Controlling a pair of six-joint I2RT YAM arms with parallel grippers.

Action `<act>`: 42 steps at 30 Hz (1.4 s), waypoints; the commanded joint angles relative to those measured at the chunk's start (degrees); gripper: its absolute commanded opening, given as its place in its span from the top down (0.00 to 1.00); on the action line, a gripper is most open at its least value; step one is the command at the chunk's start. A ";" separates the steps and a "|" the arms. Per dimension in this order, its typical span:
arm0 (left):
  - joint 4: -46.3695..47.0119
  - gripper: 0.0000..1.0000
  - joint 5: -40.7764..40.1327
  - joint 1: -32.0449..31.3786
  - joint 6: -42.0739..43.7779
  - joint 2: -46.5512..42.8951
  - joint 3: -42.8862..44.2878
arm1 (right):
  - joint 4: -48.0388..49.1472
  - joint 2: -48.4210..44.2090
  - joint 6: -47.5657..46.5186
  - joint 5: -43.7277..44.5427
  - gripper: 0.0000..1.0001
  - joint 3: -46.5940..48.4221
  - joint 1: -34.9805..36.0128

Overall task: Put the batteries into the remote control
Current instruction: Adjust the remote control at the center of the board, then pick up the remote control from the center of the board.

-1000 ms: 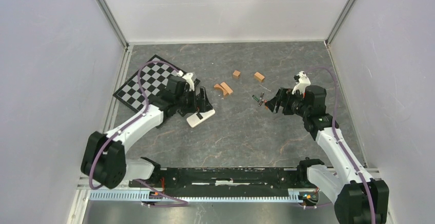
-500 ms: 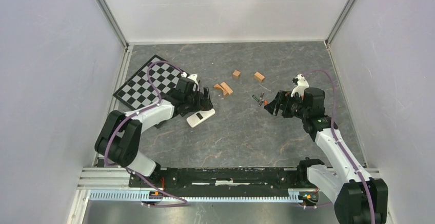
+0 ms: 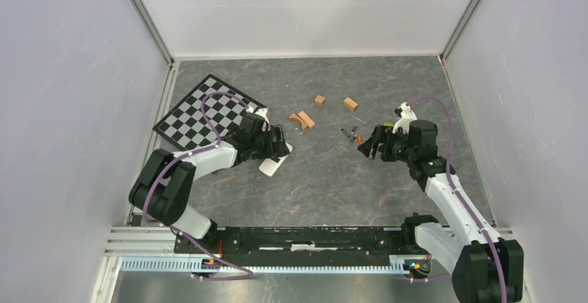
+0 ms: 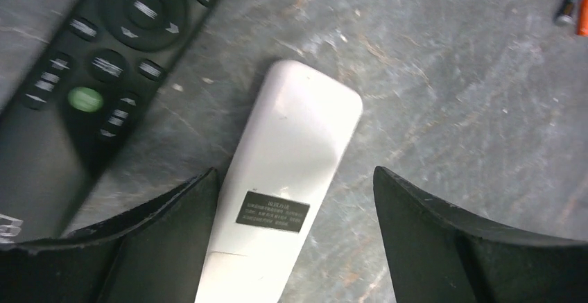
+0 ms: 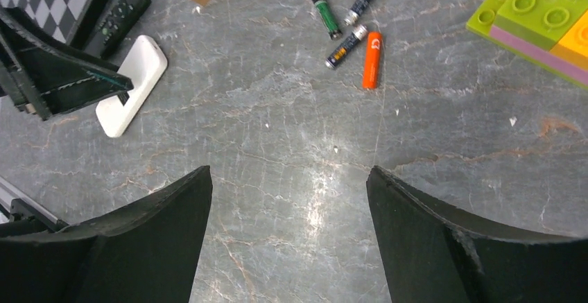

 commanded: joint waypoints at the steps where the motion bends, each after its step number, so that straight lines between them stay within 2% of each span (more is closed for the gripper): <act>1: 1.26 0.14 6.67 -2.45 -8.04 -0.99 -1.71 | -1.24 1.16 -0.05 2.73 0.14 -0.70 0.88; 6: 5.28 0.18 10.82 -3.54 -13.23 -2.17 -3.68 | 0.08 2.99 1.74 8.16 0.15 -1.13 7.64; 9: 3.76 0.16 8.27 -3.46 -13.49 -4.13 -3.57 | 2.78 4.79 4.23 13.55 0.15 -1.71 15.73; 12: -1.50 0.11 1.06 -3.29 -13.70 -8.14 -3.02 | 7.58 6.95 7.04 18.17 0.13 -2.36 24.25; 17: -13.44 0.01 -15.65 -2.27 -14.04 -19.38 -2.24 | 10.11 14.67 10.44 33.06 0.07 1.09 39.15; 20: -20.20 0.00 -25.06 -1.95 -14.63 -26.26 -1.33 | 9.31 22.65 11.85 41.07 0.02 6.89 47.19; 23: -24.63 0.00 -30.11 -1.49 -14.21 -32.45 -0.70 | 7.45 31.94 13.36 46.59 0.02 14.51 52.74; 27: -28.49 0.00 -31.94 -1.00 -12.85 -38.07 0.24 | 6.30 41.49 13.63 50.25 0.02 23.72 56.80; 30: -30.61 0.00 -33.01 -0.84 -12.32 -40.37 0.83 | 6.23 46.65 13.50 50.67 0.02 28.78 57.45; 35: -30.98 0.00 -35.19 -0.65 -12.71 -44.43 -0.29 | -0.23 53.47 17.98 56.98 0.02 36.15 57.63; 42: -31.02 0.00 -36.63 -0.55 -12.62 -47.23 -0.81 | -1.06 58.34 18.10 58.01 0.14 39.17 57.85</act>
